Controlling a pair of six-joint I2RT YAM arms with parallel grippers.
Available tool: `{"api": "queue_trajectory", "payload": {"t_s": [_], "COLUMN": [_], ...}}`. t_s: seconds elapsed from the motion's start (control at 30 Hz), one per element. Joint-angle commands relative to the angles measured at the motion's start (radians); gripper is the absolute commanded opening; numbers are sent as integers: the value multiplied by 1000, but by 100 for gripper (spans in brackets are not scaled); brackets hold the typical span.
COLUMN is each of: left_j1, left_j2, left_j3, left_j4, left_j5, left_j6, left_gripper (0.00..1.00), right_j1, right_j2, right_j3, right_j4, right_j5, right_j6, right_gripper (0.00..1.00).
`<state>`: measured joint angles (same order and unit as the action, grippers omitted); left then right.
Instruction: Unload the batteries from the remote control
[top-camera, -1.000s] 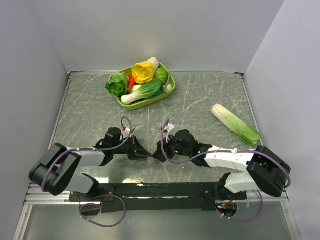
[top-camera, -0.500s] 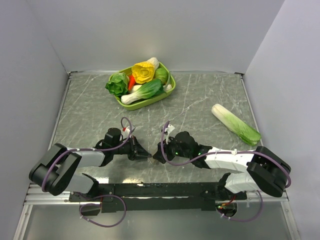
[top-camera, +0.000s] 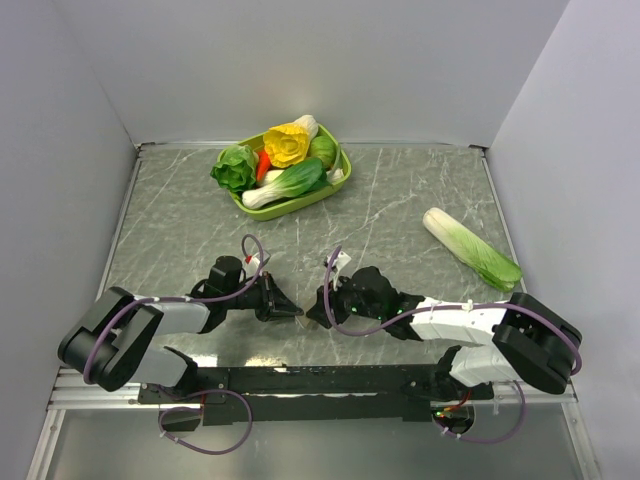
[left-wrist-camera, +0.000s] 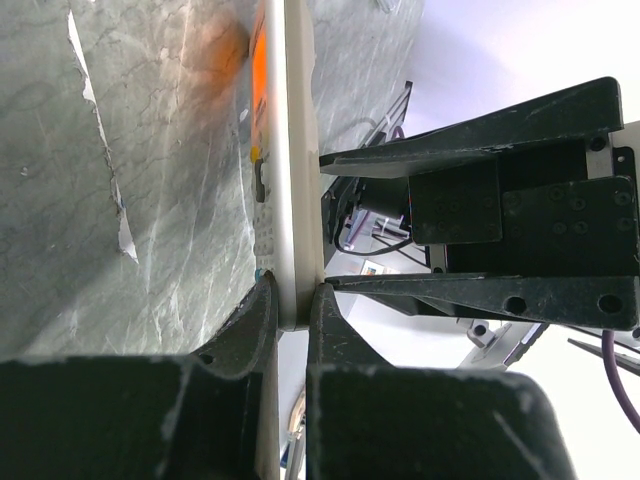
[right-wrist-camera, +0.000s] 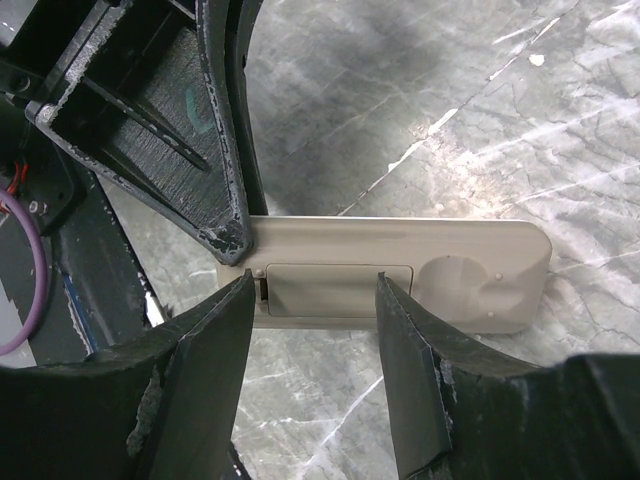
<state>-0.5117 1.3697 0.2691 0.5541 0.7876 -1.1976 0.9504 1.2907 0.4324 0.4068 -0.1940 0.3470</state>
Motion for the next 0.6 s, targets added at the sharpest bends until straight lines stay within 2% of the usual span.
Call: {"api": "queue_trajectory", "payload": {"t_s": [0.0,0.57], "left_j1": [2,2], "left_j2": [-9,-18], "left_j3": [-1,15], "left_j4": [12,-25], "left_j5": [-17,-24], "left_j6": [-5,9], "left_gripper": [1,1], "right_j1": [24,51], "right_j2": [-11,-22], "right_j3": [-11,-27], "right_j4": [12,-11], "right_j5": [-13,22], "right_j6": [4,-8], "right_gripper": [60,59]}}
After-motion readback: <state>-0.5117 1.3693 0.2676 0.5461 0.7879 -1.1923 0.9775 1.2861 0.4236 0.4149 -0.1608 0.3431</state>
